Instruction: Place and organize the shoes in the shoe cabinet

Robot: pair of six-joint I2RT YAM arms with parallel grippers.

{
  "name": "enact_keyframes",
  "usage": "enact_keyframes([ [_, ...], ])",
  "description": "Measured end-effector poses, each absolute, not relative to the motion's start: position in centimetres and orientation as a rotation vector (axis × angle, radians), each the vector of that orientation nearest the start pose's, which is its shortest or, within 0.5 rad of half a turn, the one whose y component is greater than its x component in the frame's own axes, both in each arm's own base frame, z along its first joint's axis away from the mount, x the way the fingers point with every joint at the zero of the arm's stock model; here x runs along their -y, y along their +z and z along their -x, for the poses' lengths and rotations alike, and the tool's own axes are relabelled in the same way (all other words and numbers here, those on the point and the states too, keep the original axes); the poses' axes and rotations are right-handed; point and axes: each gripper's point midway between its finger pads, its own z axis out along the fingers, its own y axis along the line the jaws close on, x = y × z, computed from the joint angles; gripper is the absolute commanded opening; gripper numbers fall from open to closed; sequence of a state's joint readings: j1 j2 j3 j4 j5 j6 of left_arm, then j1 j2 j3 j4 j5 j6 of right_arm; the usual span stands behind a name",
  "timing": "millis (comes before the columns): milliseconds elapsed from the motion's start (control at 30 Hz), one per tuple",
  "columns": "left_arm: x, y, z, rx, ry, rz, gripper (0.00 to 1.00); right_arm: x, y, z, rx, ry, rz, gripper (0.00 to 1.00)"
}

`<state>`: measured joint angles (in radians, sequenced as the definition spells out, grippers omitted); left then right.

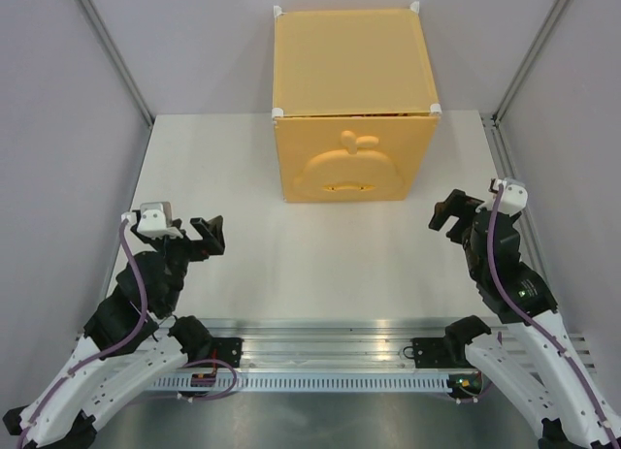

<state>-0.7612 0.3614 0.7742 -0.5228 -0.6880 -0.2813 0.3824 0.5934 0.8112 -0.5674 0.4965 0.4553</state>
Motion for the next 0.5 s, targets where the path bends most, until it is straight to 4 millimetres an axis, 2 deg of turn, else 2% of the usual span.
enact_keyframes([
  [167, 4.84, 29.83, -20.34, -1.645, -0.205, 0.136, 1.00, -2.63, 24.90, -24.64, -1.850, 0.090, -0.393, 0.98],
  [500, 4.28, 29.93, -20.31, -1.636, -0.186, 0.159, 1.00, -2.55, 24.94, -24.81, -1.837, 0.093, -0.413, 0.98],
])
